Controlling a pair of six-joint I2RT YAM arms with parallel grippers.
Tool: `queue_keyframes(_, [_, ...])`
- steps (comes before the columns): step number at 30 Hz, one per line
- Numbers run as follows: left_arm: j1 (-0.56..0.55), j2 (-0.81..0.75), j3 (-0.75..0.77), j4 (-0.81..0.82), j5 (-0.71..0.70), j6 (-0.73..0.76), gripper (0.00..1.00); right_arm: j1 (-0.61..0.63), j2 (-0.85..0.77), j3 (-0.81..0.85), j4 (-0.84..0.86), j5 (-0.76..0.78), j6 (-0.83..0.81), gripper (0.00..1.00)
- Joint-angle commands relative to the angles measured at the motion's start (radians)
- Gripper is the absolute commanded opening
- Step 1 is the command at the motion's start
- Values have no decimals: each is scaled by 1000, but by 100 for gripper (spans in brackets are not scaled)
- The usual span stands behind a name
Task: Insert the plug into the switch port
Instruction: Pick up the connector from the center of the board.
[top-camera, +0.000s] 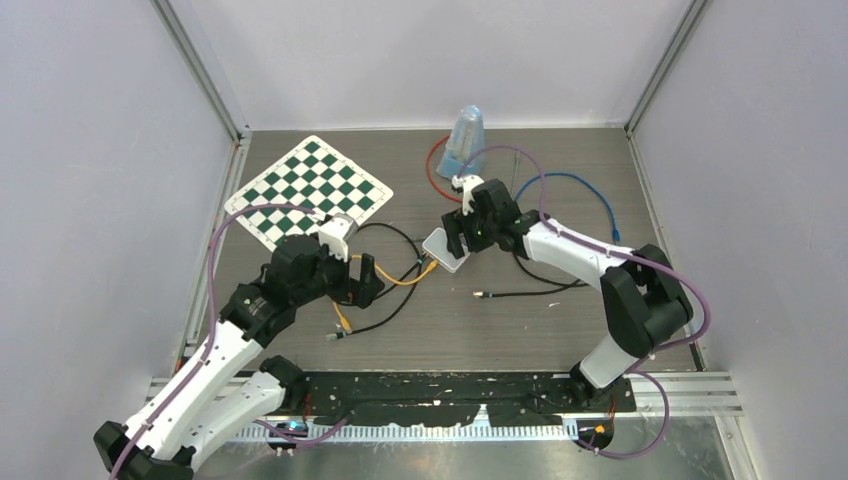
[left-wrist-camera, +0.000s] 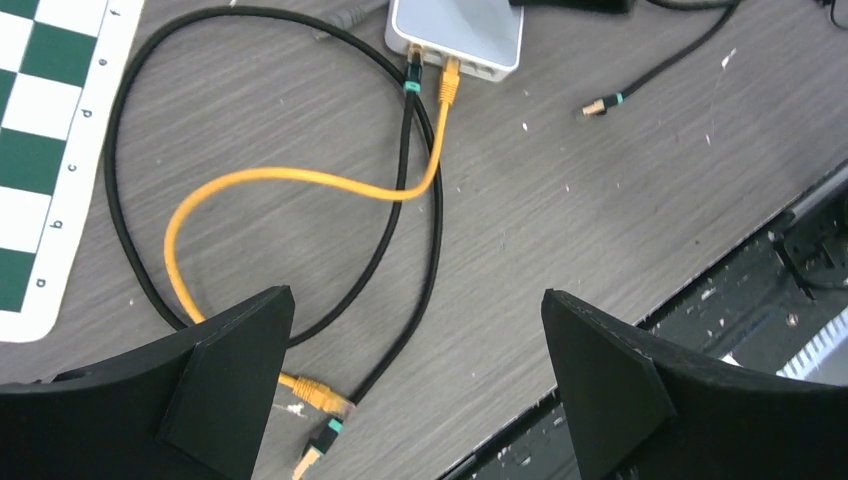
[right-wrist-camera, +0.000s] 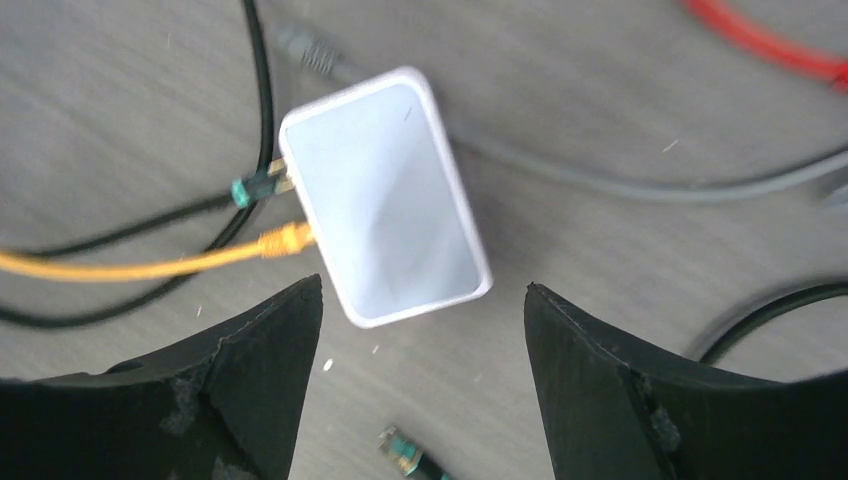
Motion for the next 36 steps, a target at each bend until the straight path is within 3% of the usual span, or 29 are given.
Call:
queue_keyframes(1, [5,-52,39,-89,61,60,99,-45,38,178,-91,174,-74,79])
queue_keyframes(6, [5,-138,-1,-131,-16,113,99,-157,142,346,-214,208,6,71])
queue_keyframes(13, [4,-245,-50,-99,-65,125,99,-263,235,427,-187,211,120,58])
queue_keyframes(18, [3,-249,-44,-102,-77,128,99,-294,277,425,-152,233,495,57])
queue_keyframes(20, [4,-243,-39,-110,-83,129,99,-302,289,406,-84,218,565,56])
queue_keyframes(27, [4,-253,-43,-105,-82,129,99,-327,364,514,-161,316,494,55])
queue_keyframes(36, [4,-251,-41,-107,-79,129,99,-328,402,494,-220,294,482,52])
